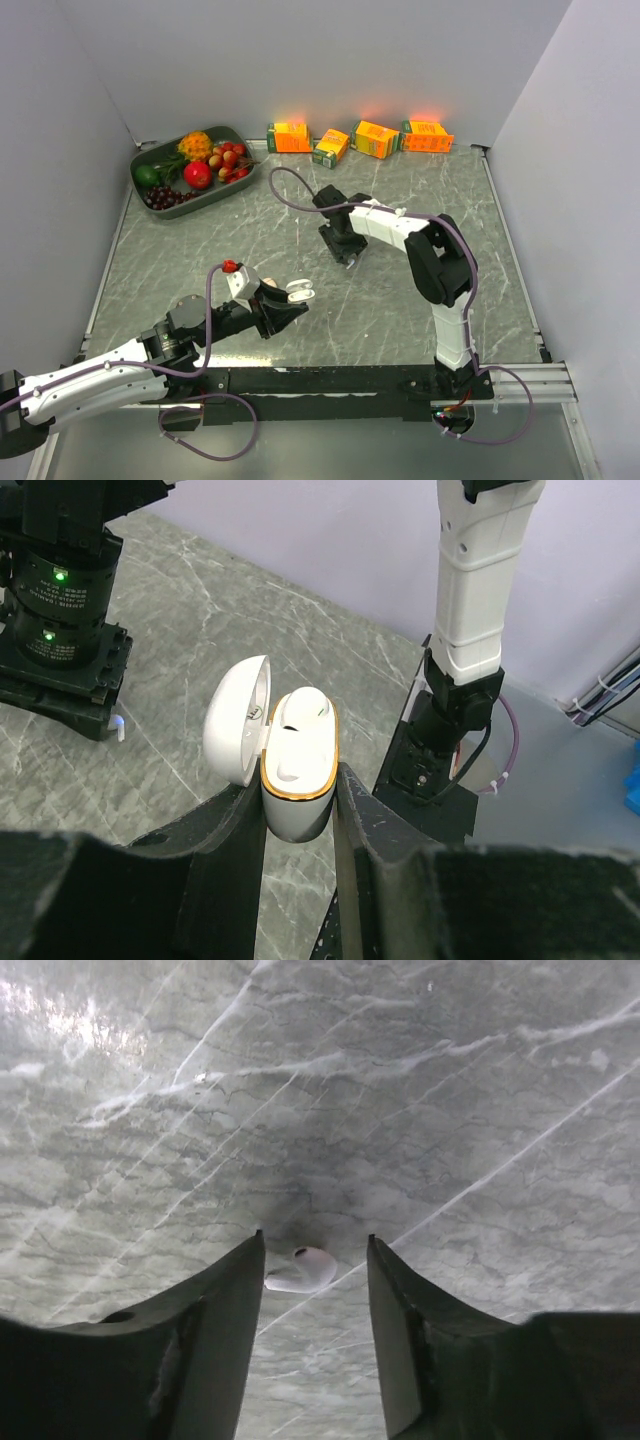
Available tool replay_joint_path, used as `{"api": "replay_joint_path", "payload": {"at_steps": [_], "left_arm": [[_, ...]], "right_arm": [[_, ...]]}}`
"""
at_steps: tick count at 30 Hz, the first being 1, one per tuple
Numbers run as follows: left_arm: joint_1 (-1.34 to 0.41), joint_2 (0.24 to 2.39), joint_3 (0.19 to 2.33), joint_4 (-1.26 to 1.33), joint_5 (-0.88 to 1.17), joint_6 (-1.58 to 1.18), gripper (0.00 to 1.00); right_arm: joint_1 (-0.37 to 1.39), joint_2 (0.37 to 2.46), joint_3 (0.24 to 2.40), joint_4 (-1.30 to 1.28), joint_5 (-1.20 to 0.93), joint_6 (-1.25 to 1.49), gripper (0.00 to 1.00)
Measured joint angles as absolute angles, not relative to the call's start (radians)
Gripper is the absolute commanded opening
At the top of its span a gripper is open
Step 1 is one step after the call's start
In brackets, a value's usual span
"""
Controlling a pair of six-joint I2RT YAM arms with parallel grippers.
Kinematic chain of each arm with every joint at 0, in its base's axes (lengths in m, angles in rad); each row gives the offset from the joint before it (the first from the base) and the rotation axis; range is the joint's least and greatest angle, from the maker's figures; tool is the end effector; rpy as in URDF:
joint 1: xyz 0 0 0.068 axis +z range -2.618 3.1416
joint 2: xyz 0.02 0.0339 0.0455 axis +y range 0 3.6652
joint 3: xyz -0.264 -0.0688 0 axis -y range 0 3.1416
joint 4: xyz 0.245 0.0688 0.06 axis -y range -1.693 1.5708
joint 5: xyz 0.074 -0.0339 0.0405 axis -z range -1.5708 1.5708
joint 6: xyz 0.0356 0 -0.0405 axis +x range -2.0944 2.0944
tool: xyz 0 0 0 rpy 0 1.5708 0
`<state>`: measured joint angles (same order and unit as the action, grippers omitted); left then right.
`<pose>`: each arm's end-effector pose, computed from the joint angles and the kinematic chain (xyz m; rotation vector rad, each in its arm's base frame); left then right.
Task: Insert the wireless bluetooth earbuds into the charging case
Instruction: Pick up the earbud from the center of the board.
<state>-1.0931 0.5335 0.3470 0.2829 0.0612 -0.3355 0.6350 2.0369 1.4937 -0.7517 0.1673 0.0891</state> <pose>0.0687 -0.1374 0.2718 0.6391 1.4605 -1.1864 0.3329 0.2379 0.1691 -0.7296 2.7283 -0.0826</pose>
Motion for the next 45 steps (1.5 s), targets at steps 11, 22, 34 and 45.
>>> {"api": "replay_joint_path", "payload": {"at_steps": [11,22,34,45], "left_arm": [[-1.093,0.525,0.347,0.28,0.053,-0.339,0.01],[-1.095,0.513,0.346,0.282,0.045,-0.357,0.01],[-1.095,0.522,0.341,0.287,0.036,-0.362,0.01],[-1.096,0.535,0.34,0.298,0.028,-0.373,0.01]], "right_arm": [[0.518,1.831,1.47,-0.733,0.17,0.426,0.88],[0.388,1.663,1.293,-0.646,0.032,0.696,1.0],[0.462,1.603,1.283,-0.712,0.292,0.672,0.93],[0.403,1.603,1.195,-0.678,0.109,0.694,0.61]]}}
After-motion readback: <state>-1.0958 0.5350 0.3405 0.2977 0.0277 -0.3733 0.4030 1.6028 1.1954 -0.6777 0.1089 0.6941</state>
